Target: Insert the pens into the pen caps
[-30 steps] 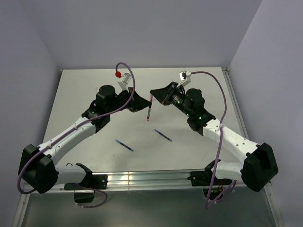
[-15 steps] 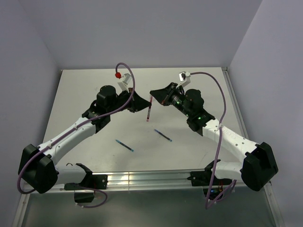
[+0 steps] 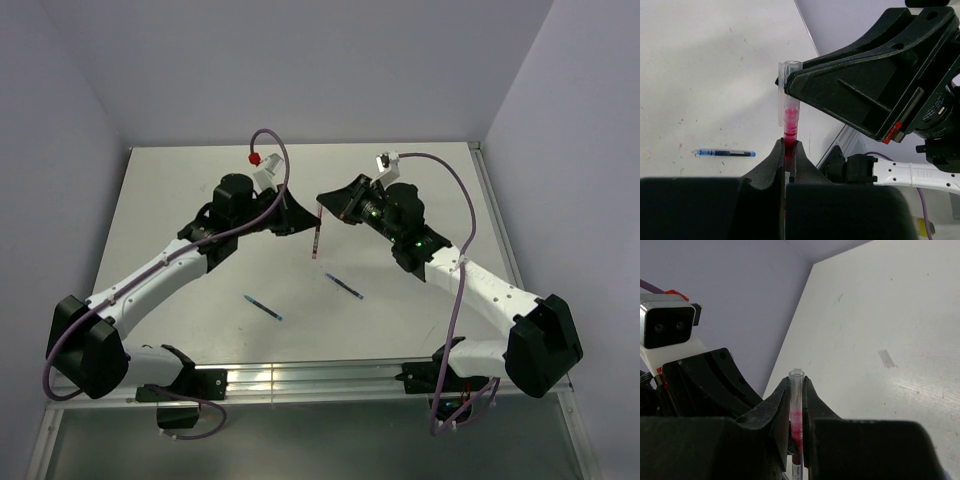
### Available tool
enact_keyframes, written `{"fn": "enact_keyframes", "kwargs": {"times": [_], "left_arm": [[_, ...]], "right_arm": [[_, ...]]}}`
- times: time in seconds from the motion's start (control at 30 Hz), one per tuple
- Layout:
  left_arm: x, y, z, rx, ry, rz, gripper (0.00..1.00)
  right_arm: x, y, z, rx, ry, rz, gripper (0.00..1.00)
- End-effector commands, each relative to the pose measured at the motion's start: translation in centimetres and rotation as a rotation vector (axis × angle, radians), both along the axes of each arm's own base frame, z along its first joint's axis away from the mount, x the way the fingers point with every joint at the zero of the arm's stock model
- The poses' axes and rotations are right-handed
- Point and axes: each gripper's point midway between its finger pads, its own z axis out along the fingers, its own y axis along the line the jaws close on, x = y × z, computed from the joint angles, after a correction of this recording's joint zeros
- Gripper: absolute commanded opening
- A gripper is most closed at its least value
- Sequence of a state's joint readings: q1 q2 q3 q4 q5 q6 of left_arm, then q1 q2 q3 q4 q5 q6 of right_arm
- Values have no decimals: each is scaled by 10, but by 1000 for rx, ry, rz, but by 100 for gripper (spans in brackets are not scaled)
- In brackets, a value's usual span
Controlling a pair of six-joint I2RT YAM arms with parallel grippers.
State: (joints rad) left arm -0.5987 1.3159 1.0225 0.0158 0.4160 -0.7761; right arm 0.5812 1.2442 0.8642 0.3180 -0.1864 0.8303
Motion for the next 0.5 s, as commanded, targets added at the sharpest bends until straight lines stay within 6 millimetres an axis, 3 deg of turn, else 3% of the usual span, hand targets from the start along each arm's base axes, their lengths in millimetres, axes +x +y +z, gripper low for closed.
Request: {"fn": "enact_keyframes", "kwargs": {"times": [0.0,0.47], "left_arm": [[33,5,30,-41,-58,113,0],[28,5,5,44,26,84,0]], "right_arm": [[-29,18,6,48,109,129,0],[-32,29,-10,109,286,153,0]]}}
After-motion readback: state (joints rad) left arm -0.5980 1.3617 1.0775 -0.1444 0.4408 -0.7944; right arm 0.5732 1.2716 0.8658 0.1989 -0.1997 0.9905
